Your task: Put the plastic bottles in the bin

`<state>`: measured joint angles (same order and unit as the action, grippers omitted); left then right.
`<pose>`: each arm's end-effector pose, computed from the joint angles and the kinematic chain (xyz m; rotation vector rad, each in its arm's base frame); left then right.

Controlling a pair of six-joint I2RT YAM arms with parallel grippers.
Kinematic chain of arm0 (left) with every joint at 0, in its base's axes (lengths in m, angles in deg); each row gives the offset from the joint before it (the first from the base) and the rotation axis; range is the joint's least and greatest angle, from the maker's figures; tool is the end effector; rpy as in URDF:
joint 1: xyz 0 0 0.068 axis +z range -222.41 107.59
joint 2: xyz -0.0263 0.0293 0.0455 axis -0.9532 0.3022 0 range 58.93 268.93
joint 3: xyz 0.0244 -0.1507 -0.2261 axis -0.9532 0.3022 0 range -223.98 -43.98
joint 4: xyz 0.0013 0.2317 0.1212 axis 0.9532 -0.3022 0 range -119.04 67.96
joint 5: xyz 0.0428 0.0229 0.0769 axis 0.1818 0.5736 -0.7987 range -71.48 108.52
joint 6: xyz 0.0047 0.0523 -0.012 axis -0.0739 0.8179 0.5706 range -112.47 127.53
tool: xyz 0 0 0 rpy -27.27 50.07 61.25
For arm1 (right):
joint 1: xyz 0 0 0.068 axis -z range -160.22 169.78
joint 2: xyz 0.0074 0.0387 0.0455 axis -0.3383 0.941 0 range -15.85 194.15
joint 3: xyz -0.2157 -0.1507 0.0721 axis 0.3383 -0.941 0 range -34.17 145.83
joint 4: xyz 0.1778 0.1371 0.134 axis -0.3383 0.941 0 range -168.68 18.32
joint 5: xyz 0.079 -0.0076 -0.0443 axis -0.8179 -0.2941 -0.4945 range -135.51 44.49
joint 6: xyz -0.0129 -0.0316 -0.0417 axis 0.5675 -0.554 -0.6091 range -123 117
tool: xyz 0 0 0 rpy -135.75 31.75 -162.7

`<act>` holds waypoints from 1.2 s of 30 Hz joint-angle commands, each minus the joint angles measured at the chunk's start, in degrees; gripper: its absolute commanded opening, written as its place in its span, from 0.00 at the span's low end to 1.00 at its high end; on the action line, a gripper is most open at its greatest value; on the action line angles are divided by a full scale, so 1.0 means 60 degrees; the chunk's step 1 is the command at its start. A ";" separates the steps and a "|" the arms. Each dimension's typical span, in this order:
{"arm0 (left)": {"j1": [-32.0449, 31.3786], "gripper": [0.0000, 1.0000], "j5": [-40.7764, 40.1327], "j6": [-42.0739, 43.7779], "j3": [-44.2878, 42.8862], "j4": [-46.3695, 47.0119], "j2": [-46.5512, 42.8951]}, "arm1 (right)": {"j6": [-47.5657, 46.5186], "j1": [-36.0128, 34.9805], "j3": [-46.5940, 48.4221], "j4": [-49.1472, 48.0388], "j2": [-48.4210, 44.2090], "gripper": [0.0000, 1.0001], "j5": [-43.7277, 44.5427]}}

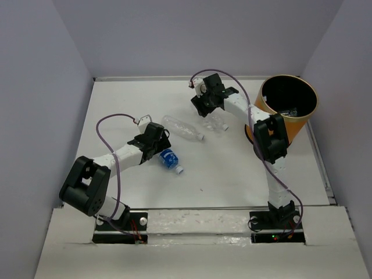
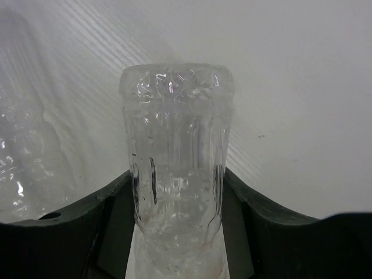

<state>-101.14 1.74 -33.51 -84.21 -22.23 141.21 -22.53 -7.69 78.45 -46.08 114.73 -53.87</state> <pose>0.2564 -0.1288 0.1829 -0.3929 2.2542 -0.3020 0.4525 0.2411 0.2112 -1.0376 2.2253 0.2397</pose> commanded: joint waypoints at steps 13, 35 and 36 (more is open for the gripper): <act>0.0043 0.45 -0.0368 0.0086 0.0669 0.0851 -0.1715 | 0.2755 0.3504 -0.4383 -0.6091 -0.8975 0.23 0.5055; -0.1243 0.33 0.0395 0.0744 -0.1905 0.0528 -0.4048 | 0.6710 0.5705 -0.7035 -0.5464 -1.0907 0.77 0.1471; -0.1464 0.33 0.0263 0.0876 -0.2242 0.0587 -0.3900 | 0.6944 0.5705 -0.7225 -0.5463 -1.1200 0.71 0.0988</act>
<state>-105.40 3.71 -31.28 -87.53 -22.82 116.58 12.71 26.45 35.04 -80.02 54.08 -37.34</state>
